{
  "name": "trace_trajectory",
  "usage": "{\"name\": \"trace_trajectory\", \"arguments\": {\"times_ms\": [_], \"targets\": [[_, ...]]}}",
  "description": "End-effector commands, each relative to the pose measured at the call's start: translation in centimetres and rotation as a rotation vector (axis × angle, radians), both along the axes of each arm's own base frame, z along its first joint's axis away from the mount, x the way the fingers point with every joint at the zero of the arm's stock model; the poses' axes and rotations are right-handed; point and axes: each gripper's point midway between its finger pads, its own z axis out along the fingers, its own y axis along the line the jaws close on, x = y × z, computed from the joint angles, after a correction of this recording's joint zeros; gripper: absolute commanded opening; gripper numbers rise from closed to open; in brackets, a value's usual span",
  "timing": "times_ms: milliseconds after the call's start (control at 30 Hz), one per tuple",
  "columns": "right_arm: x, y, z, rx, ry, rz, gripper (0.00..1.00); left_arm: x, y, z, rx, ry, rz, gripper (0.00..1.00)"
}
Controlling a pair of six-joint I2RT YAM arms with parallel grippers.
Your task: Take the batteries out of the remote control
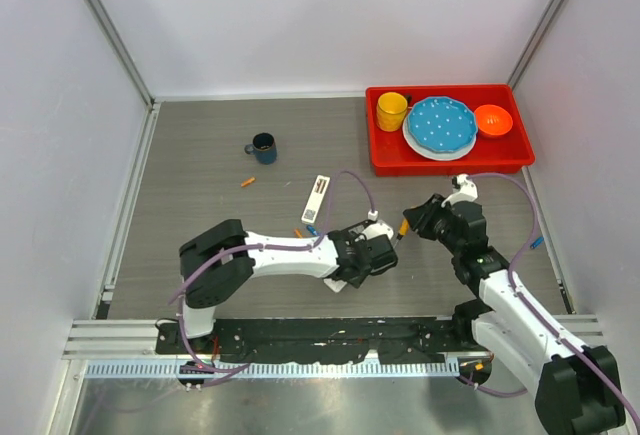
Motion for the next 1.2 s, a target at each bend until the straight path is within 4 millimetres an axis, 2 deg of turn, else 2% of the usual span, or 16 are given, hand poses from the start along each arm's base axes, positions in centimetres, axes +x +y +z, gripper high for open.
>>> {"name": "trace_trajectory", "arguments": {"times_ms": [0, 167, 433, 600, 667, 900, 1033, 1167], "targets": [[-0.5, 1.1, 0.1, 0.041, 0.003, 0.074, 0.01, 2.2, -1.0, 1.3, 0.007, -0.086, -0.001, 0.00], [-0.4, 1.2, -0.3, 0.049, 0.013, 0.078, 0.01, 3.1, -1.3, 1.0, -0.001, -0.046, -0.024, 0.00], [-0.3, 1.0, -0.3, 0.056, 0.018, 0.076, 0.01, 5.7, 0.0, -0.4, -0.001, 0.029, 0.018, 0.00], [-0.2, 1.0, -0.3, 0.059, 0.019, 0.078, 0.01, 7.4, 0.6, -0.6, -0.007, 0.045, 0.037, 0.00], [-0.2, 1.0, -0.4, 0.058, 0.021, 0.079, 0.01, 7.4, 0.4, -0.5, -0.015, 0.044, 0.028, 0.00], [-0.2, 0.9, -0.8, 0.061, 0.026, 0.074, 0.01, 4.8, -0.6, -0.8, -0.047, 0.083, -0.029, 0.00], [-0.2, 1.1, -0.8, 0.066, 0.029, 0.083, 0.01, 2.9, -0.6, -1.6, -0.022, 0.087, -0.019, 0.00], [-0.4, 1.2, -0.9, 0.071, 0.028, 0.086, 0.01, 2.0, -0.7, -2.4, -0.016, 0.106, -0.002, 0.01]]}}
